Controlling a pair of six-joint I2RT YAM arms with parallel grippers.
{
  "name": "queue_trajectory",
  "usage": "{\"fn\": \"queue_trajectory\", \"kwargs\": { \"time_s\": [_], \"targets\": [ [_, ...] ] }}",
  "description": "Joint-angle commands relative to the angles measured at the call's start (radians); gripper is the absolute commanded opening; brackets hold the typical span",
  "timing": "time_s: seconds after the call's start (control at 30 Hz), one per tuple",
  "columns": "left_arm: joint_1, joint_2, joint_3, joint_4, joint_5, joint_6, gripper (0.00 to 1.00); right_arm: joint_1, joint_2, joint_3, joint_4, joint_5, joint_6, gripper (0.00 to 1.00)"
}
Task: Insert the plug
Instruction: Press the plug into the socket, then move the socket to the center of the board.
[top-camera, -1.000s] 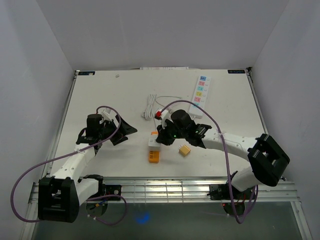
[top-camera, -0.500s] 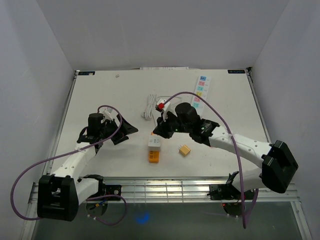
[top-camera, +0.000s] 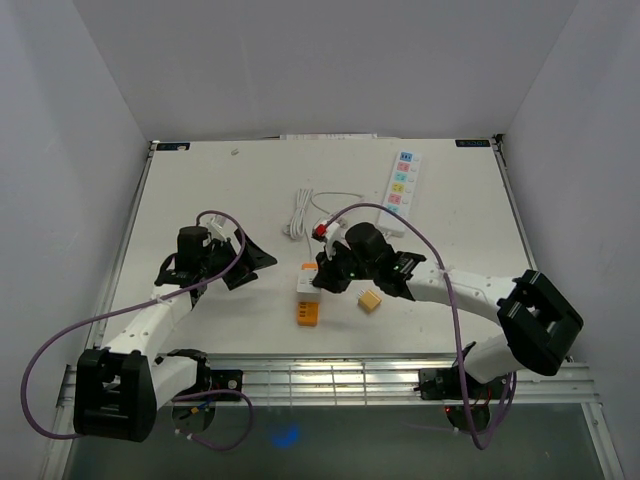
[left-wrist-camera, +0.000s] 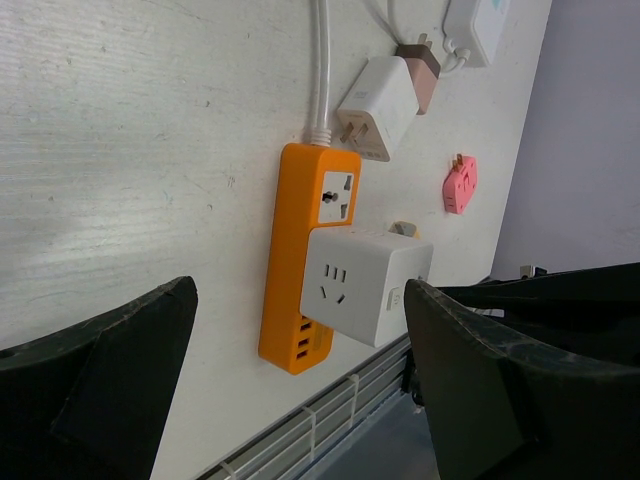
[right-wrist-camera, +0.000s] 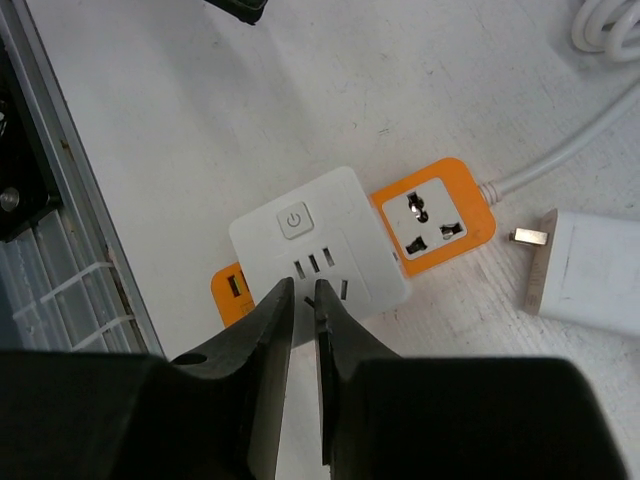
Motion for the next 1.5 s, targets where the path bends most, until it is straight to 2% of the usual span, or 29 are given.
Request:
{"fn": "queue_trajectory", "kwargs": {
  "time_s": [0.0, 0.27, 0.43, 0.57, 0.6, 0.73, 0.9, 1.1, 1.47],
  "targets": [
    [-0.010, -0.013, 0.034, 0.014, -0.009, 0.010, 0.95, 0.005, -0.020, 0.056, -0.131, 0.037, -0.027, 0.21],
    [-0.066, -0.021, 0.080, -0.028, -0.067, 0.024, 0.95, -0.008, -0.195, 0.033, -0.134, 0.225, -0.014, 0.37],
    [-0.177, 0.008, 0.152, -0.074, -0.186, 0.019, 0.95, -0.061, -0.270, -0.026, -0.134, 0.359, 0.036, 0.47],
    [-0.284, 0.056, 0.249, -0.160, -0.332, 0.027, 0.95, -0.146, -0.281, -0.063, -0.163, 0.368, 0.088, 0.59],
    [-0.322, 0.066, 0.267, -0.179, -0.360, 0.029, 0.95, -0.164, -0.287, -0.074, -0.163, 0.370, 0.100, 0.67],
    [-0.411, 0.132, 0.347, -0.258, -0.458, 0.032, 0.98, -0.239, -0.310, -0.122, -0.131, 0.338, 0.135, 0.77],
    [-0.528, 0.212, 0.458, -0.347, -0.622, 0.024, 0.98, -0.290, -0.322, -0.148, -0.097, 0.293, 0.135, 0.80],
    [-0.614, 0.339, 0.579, -0.459, -0.713, 0.009, 0.98, -0.308, -0.330, -0.160, -0.094, 0.288, 0.131, 0.81],
    [-0.694, 0.404, 0.617, -0.532, -0.748, -0.019, 0.98, -0.388, -0.322, -0.171, -0.094, 0.242, 0.155, 0.82]
  ]
}}
